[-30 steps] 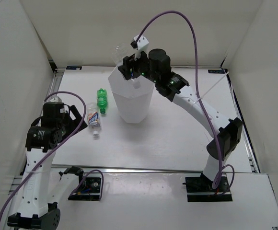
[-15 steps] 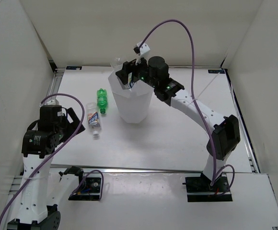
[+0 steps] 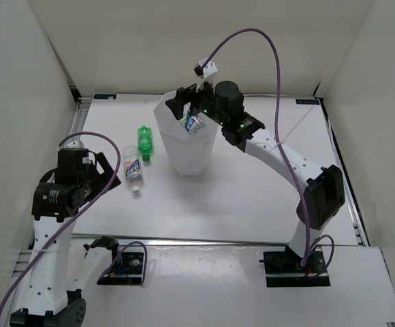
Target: Put the plastic bottles in the bin
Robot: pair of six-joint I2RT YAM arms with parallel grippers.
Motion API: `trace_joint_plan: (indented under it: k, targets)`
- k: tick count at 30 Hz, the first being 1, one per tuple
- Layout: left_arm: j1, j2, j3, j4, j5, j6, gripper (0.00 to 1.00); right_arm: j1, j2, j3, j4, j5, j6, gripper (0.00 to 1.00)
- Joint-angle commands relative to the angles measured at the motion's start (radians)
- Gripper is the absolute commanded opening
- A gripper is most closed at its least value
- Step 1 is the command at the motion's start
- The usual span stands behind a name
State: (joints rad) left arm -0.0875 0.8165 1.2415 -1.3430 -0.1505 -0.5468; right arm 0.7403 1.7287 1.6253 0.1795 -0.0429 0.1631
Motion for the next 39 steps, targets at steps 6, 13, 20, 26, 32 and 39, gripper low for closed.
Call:
trace_joint_plan:
  k: [6, 13, 20, 26, 32, 39]
  targets:
    - [-0.003, 0.023, 0.009, 0.008, -0.020, -0.005, 0.99, -0.022, 0.066, 0.229, -0.189, -0.001, -0.267, 1.00]
    - [-0.003, 0.023, 0.019, 0.008, -0.011, -0.005, 0.99, -0.044, 0.146, 0.304, -0.345, -0.002, -0.313, 1.00]
    - [-0.003, 0.023, 0.009, 0.008, -0.011, -0.005, 0.99, -0.024, 0.215, 0.418, -0.434, -0.025, -0.268, 1.00]
    - [-0.003, 0.047, -0.001, 0.054, -0.032, -0.021, 0.99, 0.010, 0.117, 0.427, -0.466, 0.103, -0.177, 1.00]
    - [-0.003, 0.168, -0.005, 0.220, 0.003, -0.139, 0.99, 0.019, -0.098, 0.324, -0.501, 0.189, -0.117, 1.00]
    - [0.068, 0.475, -0.040, 0.295, 0.109, -0.219, 0.99, 0.019, -0.291, 0.306, -0.618, 0.132, -0.135, 1.00]
